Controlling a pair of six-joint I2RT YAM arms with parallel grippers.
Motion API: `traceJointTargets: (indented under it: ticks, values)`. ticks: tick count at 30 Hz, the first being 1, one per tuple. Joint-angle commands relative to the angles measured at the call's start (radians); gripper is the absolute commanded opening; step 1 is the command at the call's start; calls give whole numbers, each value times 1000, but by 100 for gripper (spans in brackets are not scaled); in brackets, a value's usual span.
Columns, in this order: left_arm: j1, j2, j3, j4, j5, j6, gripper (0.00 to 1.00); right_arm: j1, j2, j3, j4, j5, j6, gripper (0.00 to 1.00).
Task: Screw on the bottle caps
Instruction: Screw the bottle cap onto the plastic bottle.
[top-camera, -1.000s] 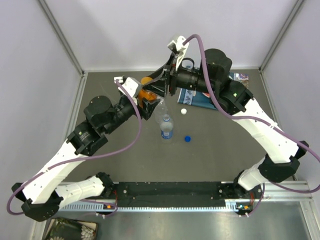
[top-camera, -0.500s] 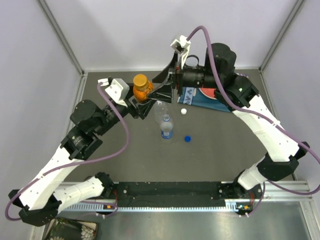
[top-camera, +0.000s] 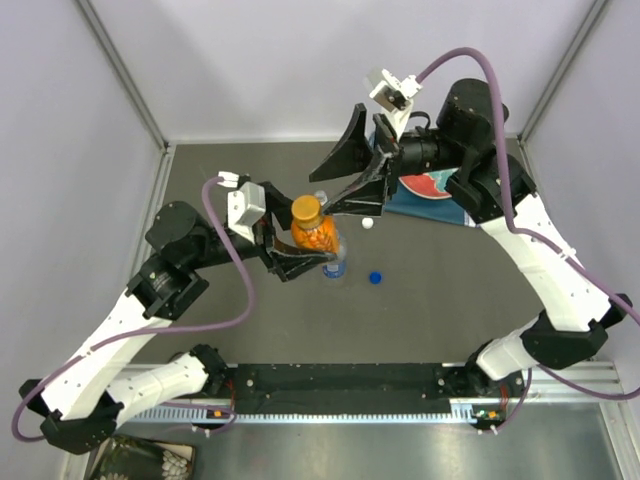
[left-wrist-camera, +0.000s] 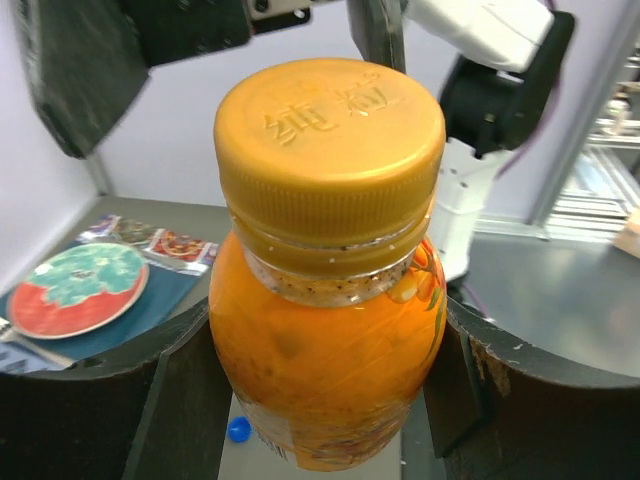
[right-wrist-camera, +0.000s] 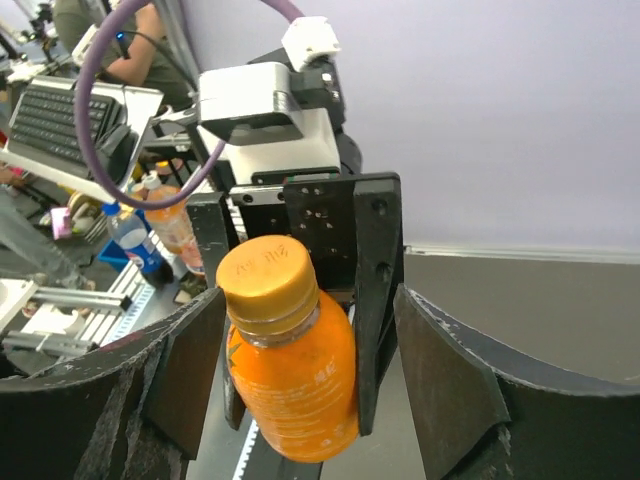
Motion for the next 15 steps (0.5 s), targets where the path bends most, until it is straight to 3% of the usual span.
traceJointTargets:
  ticks: [1,8,15]
  values:
    - [-1,13,-11,61,185,-73,0,-7,-40,-39,163,-119,64,68]
    - [-2,32,-11,98,204,-115,0,-8,-46,-106,297,-214,148,69]
    - [-2,49,-11,126,207,-142,0,-5,-42,-146,472,-254,266,63]
